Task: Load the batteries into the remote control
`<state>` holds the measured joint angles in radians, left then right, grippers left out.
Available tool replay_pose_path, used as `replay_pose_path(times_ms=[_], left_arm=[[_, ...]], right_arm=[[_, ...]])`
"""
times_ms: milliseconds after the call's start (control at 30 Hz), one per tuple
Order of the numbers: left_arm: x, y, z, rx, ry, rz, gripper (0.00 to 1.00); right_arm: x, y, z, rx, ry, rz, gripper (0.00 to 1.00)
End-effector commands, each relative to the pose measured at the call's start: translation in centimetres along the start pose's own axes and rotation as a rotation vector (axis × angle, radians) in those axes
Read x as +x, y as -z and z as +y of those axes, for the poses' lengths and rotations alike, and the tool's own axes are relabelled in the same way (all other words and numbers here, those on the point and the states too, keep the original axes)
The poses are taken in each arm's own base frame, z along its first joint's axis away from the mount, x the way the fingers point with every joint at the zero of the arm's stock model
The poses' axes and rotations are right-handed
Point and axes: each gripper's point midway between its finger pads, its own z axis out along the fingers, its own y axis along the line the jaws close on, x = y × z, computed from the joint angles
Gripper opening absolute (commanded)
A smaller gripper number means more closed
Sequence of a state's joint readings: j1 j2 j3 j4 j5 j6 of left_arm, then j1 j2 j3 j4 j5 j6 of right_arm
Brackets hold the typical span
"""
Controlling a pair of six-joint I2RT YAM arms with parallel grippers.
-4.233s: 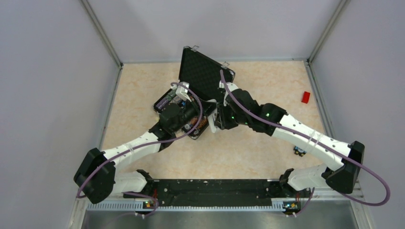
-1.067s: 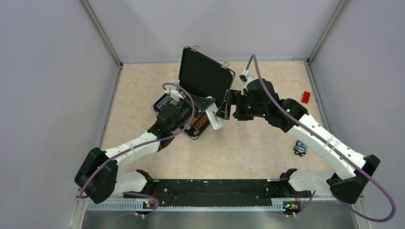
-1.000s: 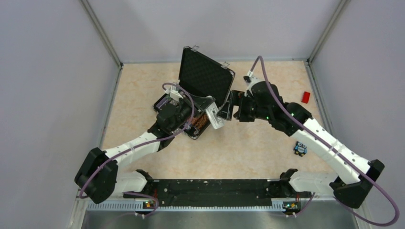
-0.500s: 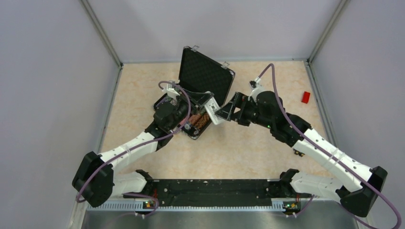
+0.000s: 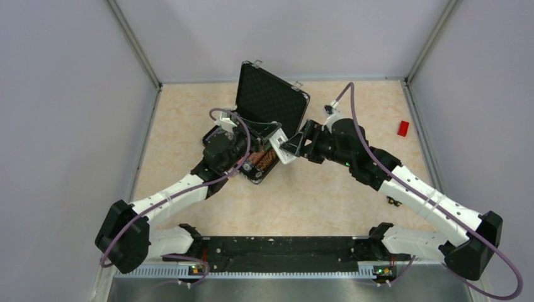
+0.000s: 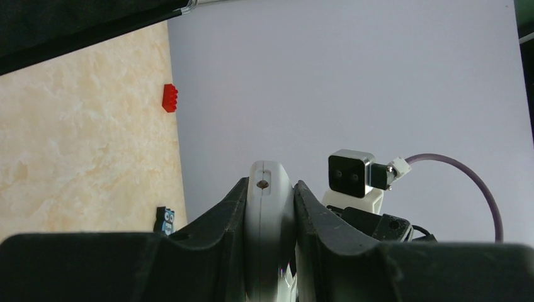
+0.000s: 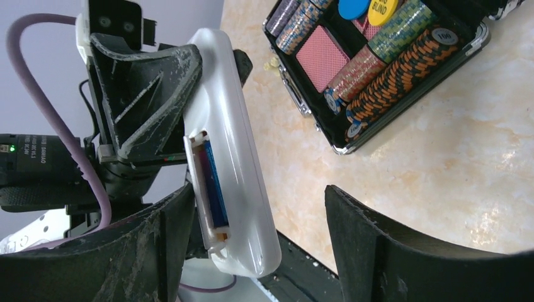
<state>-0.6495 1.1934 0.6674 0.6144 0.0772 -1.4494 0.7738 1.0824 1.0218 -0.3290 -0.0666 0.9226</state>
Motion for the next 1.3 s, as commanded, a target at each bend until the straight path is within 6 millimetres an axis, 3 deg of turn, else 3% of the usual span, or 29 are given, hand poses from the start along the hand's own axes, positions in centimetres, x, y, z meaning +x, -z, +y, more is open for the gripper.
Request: replay_pose_path(times_ms=[0, 367, 767, 1167, 1267], left_arm=[[-0.5, 0.5, -5.3, 0.144, 0.084, -0.004, 0.00], [-0.7, 1.3, -6.7, 0.236, 0.068, -0.019, 0.00], [-0.6, 1.0, -5.1, 0.232, 0.009, -0.029, 0.00], [-0.5, 0.7, -3.7, 0.195, -0.026, -0.025, 0.00], [-0.4, 0.7, -3.6, 0.194, -0.032, -0.023, 0.00]], right_arm=[[-0.9, -0.6, 0.0, -0.008, -0.007, -0.046, 0.73], [-0.5, -0.7, 0.7, -0.050, -0.036, -0.018, 0.73], [-1.5, 1.0, 3.7, -0.173, -0.100, -0.005, 0.85], [-2.4, 1.5, 4.6, -0.216, -0.142, -0.027, 0.87], [-2.5, 1.1, 3.9, -0.188, -0.159, -0.031, 0.87]])
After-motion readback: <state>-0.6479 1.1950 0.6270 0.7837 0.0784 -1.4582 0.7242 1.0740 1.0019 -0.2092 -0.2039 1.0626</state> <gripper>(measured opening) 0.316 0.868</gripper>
